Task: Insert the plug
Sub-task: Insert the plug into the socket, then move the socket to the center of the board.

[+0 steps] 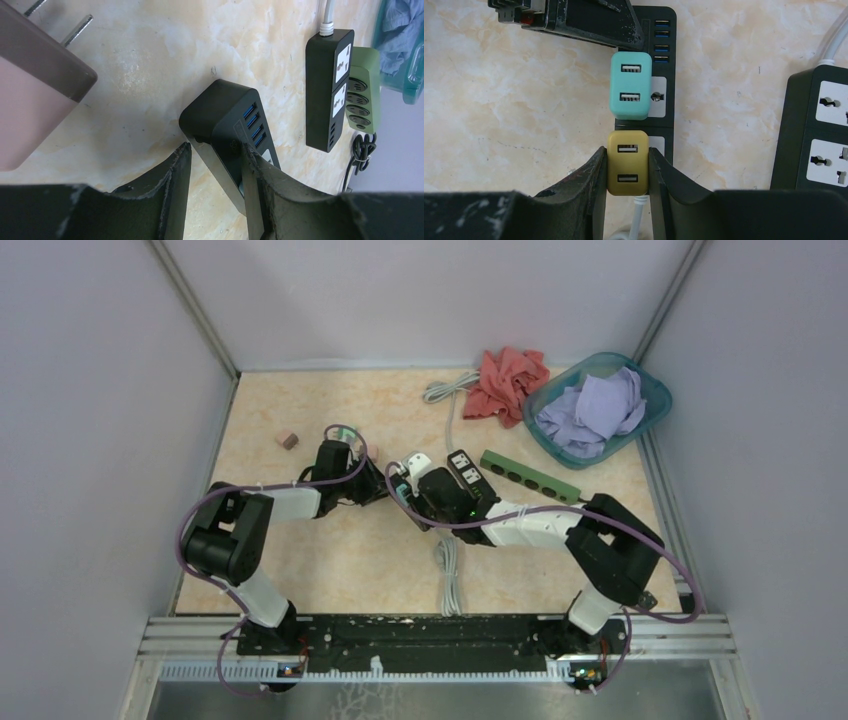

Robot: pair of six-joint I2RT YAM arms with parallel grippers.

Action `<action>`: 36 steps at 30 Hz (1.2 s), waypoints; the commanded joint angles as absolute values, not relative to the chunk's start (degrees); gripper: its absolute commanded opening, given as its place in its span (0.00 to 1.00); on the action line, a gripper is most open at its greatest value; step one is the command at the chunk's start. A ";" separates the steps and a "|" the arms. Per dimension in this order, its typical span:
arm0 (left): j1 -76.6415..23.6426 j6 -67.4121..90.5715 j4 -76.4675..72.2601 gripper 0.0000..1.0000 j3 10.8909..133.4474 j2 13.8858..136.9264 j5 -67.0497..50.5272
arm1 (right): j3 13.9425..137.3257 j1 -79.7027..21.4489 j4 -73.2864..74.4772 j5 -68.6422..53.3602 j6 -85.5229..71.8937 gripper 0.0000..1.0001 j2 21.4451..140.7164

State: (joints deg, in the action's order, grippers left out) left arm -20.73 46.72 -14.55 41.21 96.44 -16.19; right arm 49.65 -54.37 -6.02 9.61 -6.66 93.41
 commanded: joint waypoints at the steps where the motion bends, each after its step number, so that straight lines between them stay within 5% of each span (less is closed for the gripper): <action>1: -20.64 46.04 -12.11 0.47 39.87 96.76 -15.94 | 46.47 -56.07 10.43 4.27 -8.56 0.00 100.60; 17: -20.33 44.32 -3.96 0.69 41.42 85.67 -7.98 | 53.97 -56.11 9.37 15.62 -13.88 0.06 98.39; 29: -19.89 42.20 8.09 0.83 39.62 67.96 0.88 | 55.86 -56.09 9.16 9.92 -12.84 0.65 87.80; 36: -19.86 40.90 16.08 0.87 41.34 59.71 1.41 | 52.59 -56.07 12.39 9.11 -13.58 0.71 81.03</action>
